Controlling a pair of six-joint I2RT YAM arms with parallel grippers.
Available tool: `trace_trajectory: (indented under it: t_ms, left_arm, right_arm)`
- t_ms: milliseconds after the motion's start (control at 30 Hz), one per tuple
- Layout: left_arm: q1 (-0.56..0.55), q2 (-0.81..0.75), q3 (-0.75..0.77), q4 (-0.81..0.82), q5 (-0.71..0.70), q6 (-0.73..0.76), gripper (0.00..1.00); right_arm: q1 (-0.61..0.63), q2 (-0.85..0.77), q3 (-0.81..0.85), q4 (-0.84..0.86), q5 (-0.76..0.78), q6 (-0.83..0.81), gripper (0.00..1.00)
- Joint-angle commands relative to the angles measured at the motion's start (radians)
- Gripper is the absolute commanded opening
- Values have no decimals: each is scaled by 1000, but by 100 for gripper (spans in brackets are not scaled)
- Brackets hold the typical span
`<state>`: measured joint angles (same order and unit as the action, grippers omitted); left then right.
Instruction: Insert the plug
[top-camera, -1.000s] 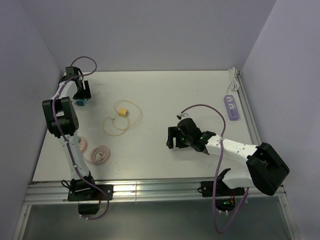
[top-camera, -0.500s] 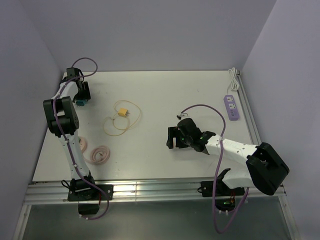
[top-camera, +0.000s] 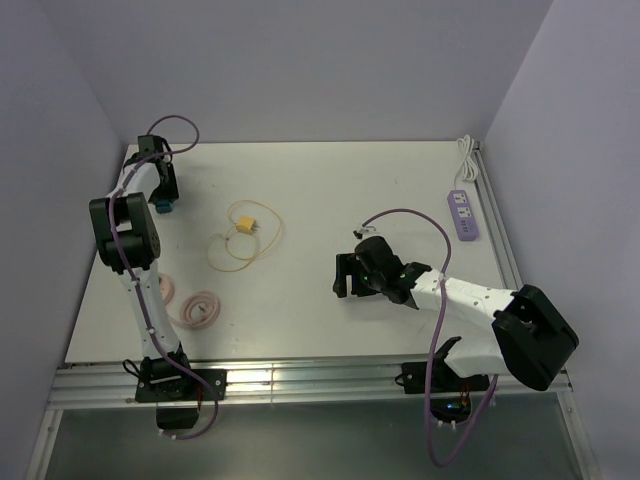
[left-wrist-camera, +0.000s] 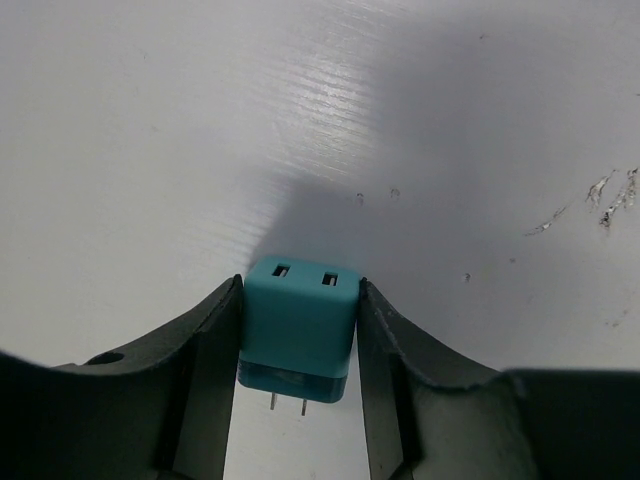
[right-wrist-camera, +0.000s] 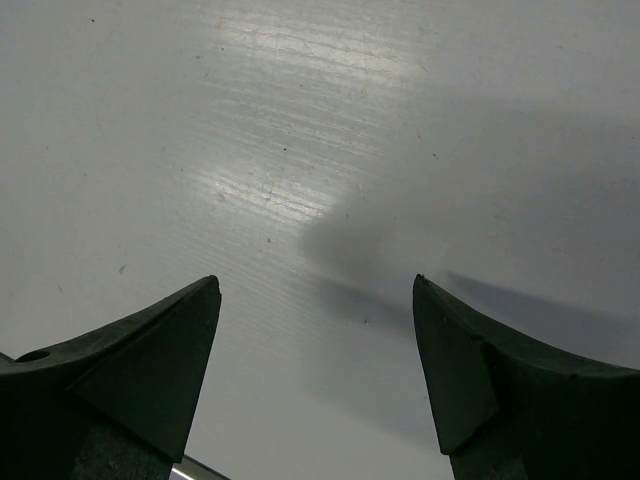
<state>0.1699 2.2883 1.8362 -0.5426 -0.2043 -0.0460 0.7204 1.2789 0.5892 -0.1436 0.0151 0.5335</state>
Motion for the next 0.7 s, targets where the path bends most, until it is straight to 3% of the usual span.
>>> trace_trajectory:
  t_ms: [0,67,300,567,667]
  left_arm:
    - [-6,-1,0,-20,-17,-17,8]
    - [-6,-12,0,-23,-21,-28,0]
    - [-17,-119,27,-71,-37,-106,0]
    - [-39,-282,-5,-141,98,-443,0]
    - [-75,-387,-160,-82,195,-578,0]
  right_arm:
    - [1,-16,37,1,11,-6,84]
    - [1,-16,37,1,13,-6,84]
    - [1,-19,37,-1,6,-3,84]
    - [1,-35,32,16,-6,-9,84]
    - [2,-97,-3,44,-7,-10,84]
